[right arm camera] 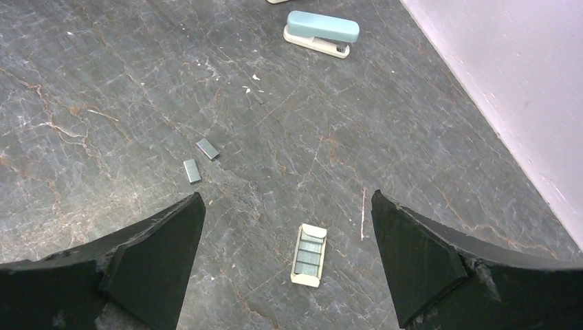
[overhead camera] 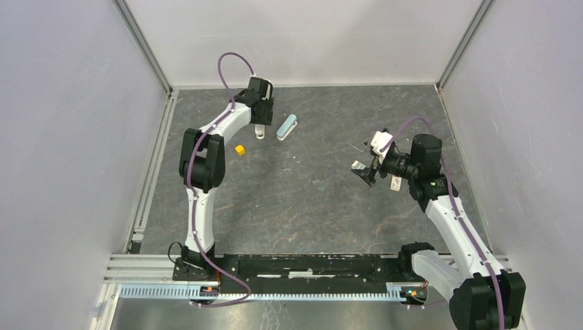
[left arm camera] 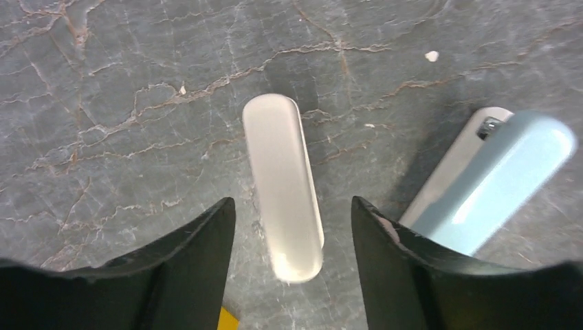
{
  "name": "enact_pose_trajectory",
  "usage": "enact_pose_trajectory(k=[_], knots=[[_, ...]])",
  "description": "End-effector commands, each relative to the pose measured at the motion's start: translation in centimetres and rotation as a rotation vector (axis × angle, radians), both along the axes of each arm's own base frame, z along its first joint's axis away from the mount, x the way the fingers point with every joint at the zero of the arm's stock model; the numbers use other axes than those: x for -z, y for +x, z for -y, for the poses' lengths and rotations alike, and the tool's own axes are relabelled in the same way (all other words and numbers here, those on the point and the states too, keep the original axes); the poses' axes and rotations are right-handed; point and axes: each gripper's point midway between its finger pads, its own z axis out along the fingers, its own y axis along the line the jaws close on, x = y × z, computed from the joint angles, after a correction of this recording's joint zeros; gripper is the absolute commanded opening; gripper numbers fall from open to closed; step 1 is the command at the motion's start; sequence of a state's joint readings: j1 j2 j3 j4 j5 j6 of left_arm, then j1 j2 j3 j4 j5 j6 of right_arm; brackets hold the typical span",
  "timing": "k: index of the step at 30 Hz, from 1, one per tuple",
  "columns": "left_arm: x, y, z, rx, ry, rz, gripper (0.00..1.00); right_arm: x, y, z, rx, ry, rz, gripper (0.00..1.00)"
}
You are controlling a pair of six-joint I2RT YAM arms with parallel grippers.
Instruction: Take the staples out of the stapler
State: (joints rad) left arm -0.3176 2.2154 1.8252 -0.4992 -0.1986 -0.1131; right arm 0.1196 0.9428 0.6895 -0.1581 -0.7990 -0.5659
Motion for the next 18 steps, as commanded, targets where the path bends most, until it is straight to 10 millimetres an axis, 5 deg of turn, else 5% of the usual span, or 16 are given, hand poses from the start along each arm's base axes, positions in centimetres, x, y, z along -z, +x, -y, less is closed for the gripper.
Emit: enact_pose_trajectory(k=[1, 5, 9, 10, 14, 18], knots=[[-10.2, 0.4, 0.6, 0.047, -0.073, 0.174, 0.72, 0.0, 0.7, 0.5, 0.024, -0.028, 0.033, 0.98], [-17.3, -2.8, 0.3, 0.097, -0.118, 0.281, 0.75, 0.3, 0.7, 0.6, 0.021, -0.039, 0.036, 0.98], [-25.0, -9.7, -0.2, 0.17, -0.24, 0.483, 0.87, 0.0, 0.3, 0.5, -0.008, -0.023, 0.048, 0.98], [-26.0, -11.6, -0.1, 0.2, -0.276, 0.534, 0.98, -0.2, 0.1, 0.4, -0.018, -0.014, 0.053, 0.98], [-29.7, -19.4, -1.1, 0.222, -0.465, 0.781, 1.0, -1.0, -0.7, 0.0, -0.05, 0.025, 0.084, 0.98], [-29.0, -25.4, 0.6, 0.348, -0.646, 0.787, 1.0, 0.1, -0.2, 0.4, 0.013, 0.102, 0.01, 0.98]])
